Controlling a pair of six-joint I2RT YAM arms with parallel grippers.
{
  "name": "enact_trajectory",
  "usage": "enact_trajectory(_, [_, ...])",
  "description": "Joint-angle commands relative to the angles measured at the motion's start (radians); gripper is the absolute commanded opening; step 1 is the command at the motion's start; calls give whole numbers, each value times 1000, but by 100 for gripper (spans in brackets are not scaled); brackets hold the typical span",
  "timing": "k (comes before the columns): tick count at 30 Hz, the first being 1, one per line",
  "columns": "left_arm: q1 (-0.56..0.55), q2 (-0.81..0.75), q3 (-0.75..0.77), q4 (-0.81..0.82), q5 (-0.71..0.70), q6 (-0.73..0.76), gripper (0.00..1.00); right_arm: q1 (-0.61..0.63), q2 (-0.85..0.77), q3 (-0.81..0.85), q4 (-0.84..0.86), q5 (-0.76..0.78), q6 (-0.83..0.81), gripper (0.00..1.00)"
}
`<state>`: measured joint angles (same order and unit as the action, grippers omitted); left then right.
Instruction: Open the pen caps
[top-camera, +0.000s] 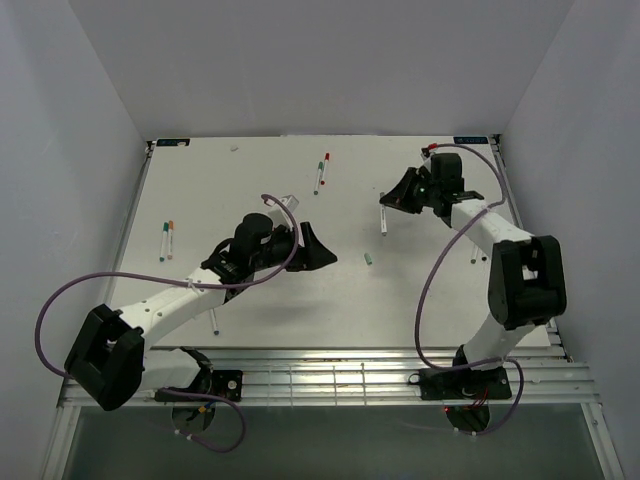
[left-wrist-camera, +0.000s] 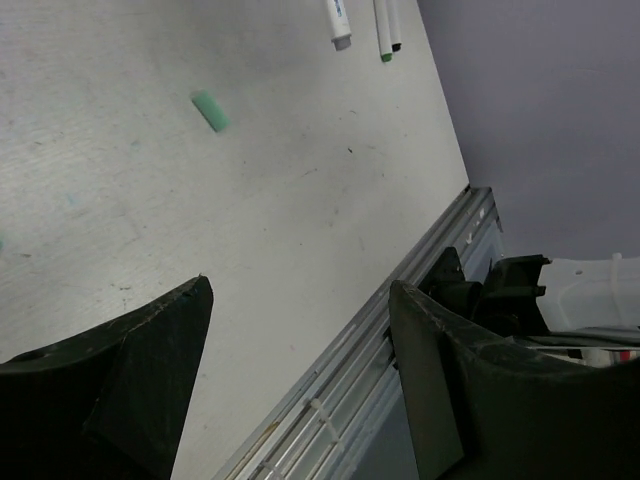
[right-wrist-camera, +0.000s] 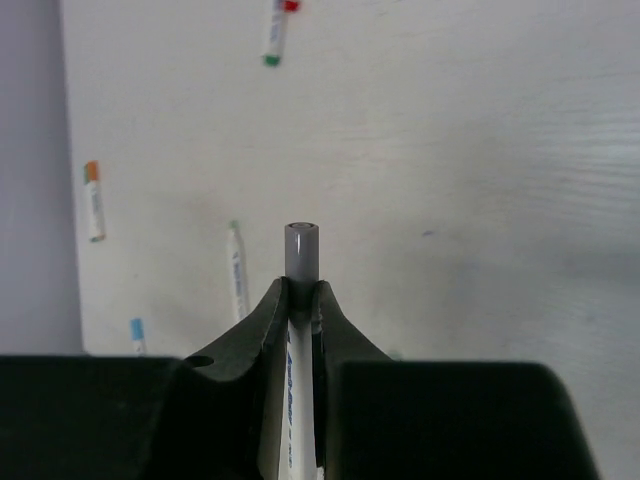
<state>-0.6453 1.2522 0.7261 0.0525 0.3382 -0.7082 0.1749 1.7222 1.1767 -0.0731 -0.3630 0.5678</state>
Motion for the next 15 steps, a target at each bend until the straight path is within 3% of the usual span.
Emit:
enact_trajectory(1, [4, -54, -65, 144, 119, -46, 82, 87, -145, -150, 219, -99, 155, 8])
enact_trajectory(7, [4, -63, -97, 211, 142, -59, 87, 259, -327, -311, 309, -4, 253, 8])
enact_trajectory(15, [4, -57, -134, 290, 162, -106, 87, 370, -381, -390, 384, 68, 334, 8])
